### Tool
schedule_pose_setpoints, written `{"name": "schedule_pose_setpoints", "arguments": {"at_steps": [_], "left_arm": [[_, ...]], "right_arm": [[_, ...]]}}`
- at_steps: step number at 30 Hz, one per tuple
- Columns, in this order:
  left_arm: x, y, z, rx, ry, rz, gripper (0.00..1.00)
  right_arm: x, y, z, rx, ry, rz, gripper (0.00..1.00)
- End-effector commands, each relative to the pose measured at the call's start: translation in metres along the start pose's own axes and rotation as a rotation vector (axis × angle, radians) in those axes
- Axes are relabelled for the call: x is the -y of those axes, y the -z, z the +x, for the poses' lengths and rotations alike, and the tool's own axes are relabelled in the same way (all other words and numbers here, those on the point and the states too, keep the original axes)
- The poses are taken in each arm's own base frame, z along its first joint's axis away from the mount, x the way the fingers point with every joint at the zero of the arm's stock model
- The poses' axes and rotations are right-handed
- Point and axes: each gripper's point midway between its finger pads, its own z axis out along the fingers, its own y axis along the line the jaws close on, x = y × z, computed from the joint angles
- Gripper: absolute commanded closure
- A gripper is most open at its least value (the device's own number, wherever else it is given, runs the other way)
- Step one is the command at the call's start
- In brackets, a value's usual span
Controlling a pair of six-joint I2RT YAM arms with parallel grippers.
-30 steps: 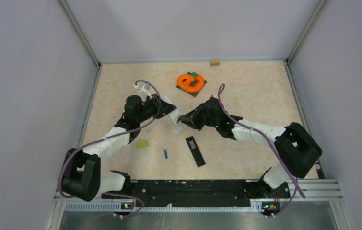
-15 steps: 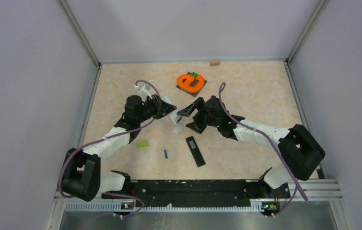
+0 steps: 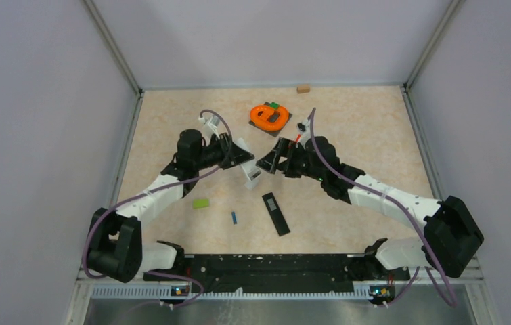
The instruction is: Load the batteries into the remote control
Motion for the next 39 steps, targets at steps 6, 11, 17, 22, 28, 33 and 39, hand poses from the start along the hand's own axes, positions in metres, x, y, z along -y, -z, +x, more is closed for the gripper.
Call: {"name": "schedule_pose_setpoints", "arguments": {"at_steps": [6, 11, 17, 22, 28, 33, 39], "left_arm": [[0.048, 0.007, -0.001, -0.092, -0.082, 0.197, 1.00], [0.047, 0.006, 0.001, -0.104, -0.074, 0.202, 1.00], [0.051, 0.005, 0.003, -0.120, -0.062, 0.231, 1.00], [0.055, 0.005, 0.004, -0.126, -0.062, 0.248, 1.00], [0.055, 0.005, 0.004, -0.126, -0.062, 0.248, 1.00], [0.054, 0.005, 0.003, -0.122, -0.065, 0.244, 1.00], [0.053, 0.005, 0.004, -0.122, -0.064, 0.240, 1.00]], "right_arm": [[-0.030, 0.011, 0.029, -0.189, 0.391, -0.281, 0.06], [-0.050, 0.017, 0.040, -0.215, 0.357, -0.436, 0.06], [-0.045, 0.013, 0.042, -0.222, 0.388, -0.416, 0.06], [-0.040, 0.005, 0.038, -0.214, 0.425, -0.365, 0.06], [-0.037, -0.005, 0.042, -0.234, 0.446, -0.327, 0.14], [-0.044, -0.006, 0.045, -0.237, 0.430, -0.359, 0.30], [-0.044, -0.007, 0.047, -0.251, 0.416, -0.365, 0.38]]}}
